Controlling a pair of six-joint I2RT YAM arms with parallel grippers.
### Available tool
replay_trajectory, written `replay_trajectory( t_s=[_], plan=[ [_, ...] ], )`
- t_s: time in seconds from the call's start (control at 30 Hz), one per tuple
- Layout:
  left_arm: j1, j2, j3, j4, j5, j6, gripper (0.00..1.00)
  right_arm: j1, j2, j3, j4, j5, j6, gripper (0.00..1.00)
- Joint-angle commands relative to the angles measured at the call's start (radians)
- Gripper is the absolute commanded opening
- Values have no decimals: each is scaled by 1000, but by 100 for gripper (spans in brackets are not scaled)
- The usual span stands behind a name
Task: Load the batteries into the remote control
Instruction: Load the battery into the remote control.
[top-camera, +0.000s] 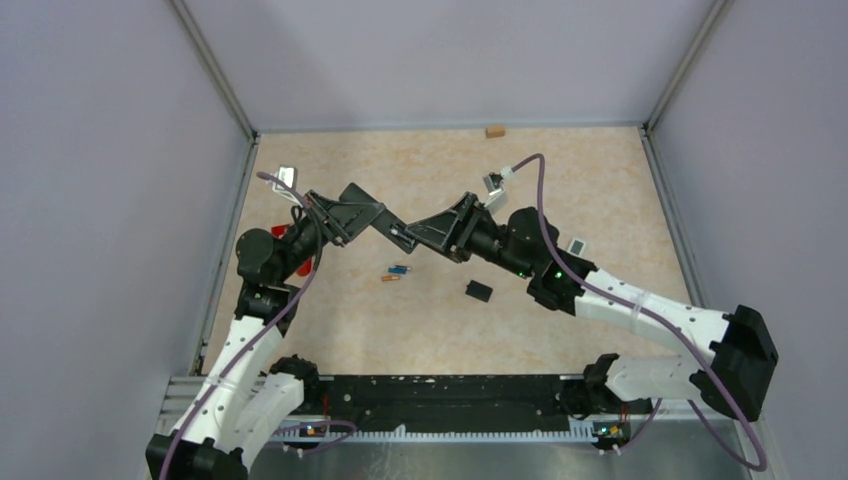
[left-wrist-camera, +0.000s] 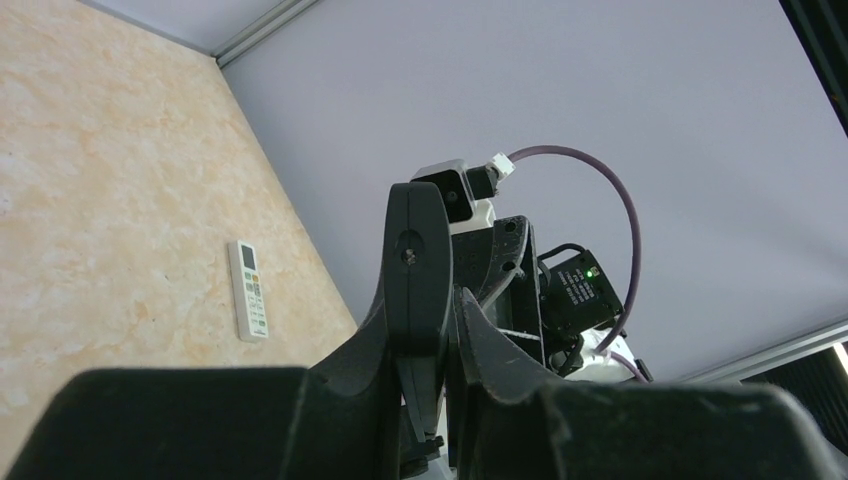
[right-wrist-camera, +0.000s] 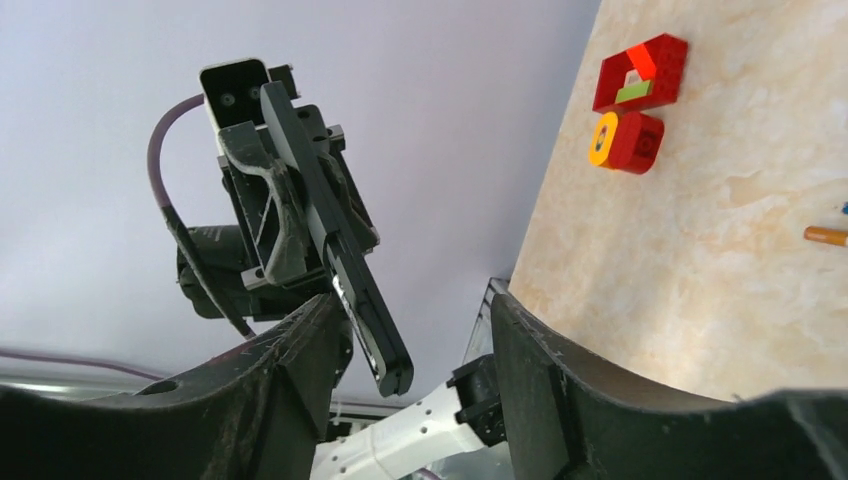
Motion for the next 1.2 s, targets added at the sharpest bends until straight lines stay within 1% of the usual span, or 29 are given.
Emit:
replay_trajectory(
  t_s=[0.0, 0.13, 0.27, 0.53, 0.67, 0.97, 1.1, 1.17],
  plan=[
    [-4, -23, 9, 86, 8, 17, 0, -18, -83, -21, -6, 26, -105, 56],
    [-4, -28, 1, 96, 11, 16, 0, -17, -102, -23, -20, 31, -165, 49],
    [-4, -28, -1, 96, 11, 9, 0, -18, -93, 11, -76, 34, -245, 42],
    [-4, -14, 20, 63, 8, -16, 0, -18, -53, 79, -145, 0, -473, 38],
    [-4, -4, 37, 16, 5, -37, 0, -18, -45, 83, -133, -27, -578, 38],
    [-3, 10, 58, -46, 10, -59, 0, -16, -37, 97, -136, -51, -742, 48],
    [-4, 12, 57, -53, 10, -63, 0, -16, -26, 116, -166, -43, -795, 48],
    [-4, 13, 57, -53, 11, -66, 0, -16, -24, 123, -180, -40, -824, 46]
  ],
)
